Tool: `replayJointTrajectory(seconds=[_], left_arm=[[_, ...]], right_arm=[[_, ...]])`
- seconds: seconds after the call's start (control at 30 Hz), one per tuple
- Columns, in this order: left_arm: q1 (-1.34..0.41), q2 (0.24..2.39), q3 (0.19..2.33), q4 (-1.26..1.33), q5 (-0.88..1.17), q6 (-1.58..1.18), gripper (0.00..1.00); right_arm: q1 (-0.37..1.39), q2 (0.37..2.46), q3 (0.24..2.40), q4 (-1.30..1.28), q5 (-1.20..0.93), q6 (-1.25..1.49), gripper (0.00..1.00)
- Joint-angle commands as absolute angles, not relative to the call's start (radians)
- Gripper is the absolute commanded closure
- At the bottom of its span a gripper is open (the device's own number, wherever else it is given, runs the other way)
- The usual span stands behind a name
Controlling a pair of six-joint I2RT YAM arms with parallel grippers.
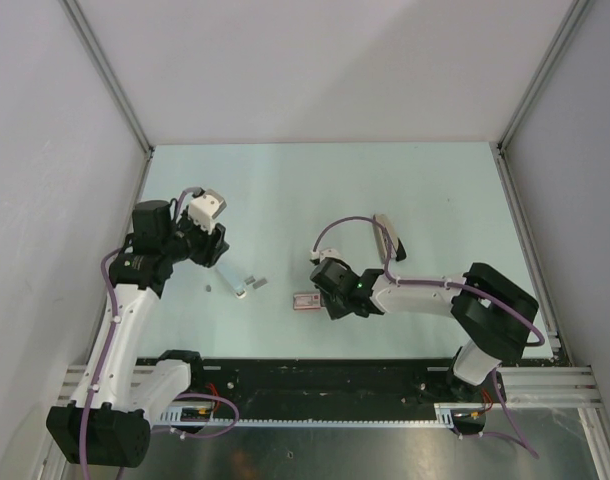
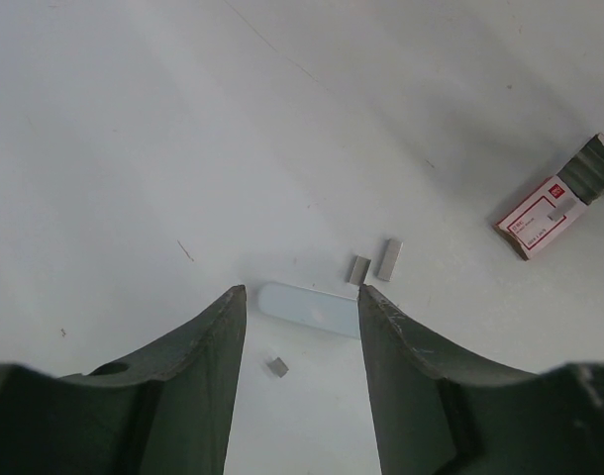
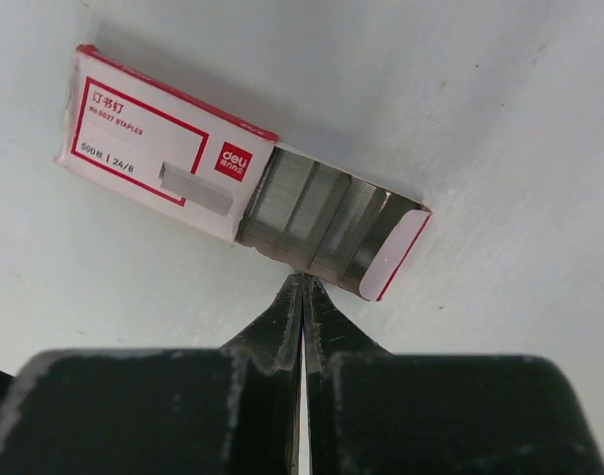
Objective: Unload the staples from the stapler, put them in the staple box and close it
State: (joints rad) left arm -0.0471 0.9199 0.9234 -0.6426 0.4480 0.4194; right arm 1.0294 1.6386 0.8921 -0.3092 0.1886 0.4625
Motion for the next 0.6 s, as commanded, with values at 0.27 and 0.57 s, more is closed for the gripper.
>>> replayJointTrajectory(seconds=[0.27, 0.57], left_arm=[[-0.039, 0.922, 0.973, -0.683, 0.394, 0.418, 0.35], [-0.006, 0.932, 1.024, -0.765, 0.32, 0.404, 0.22]], right_arm=[[1.115, 1.534, 1.06, -0.463, 0.378, 0.475, 0.31], [0.976, 1.556, 1.106, -0.016, 0.066, 0.205, 0.01]])
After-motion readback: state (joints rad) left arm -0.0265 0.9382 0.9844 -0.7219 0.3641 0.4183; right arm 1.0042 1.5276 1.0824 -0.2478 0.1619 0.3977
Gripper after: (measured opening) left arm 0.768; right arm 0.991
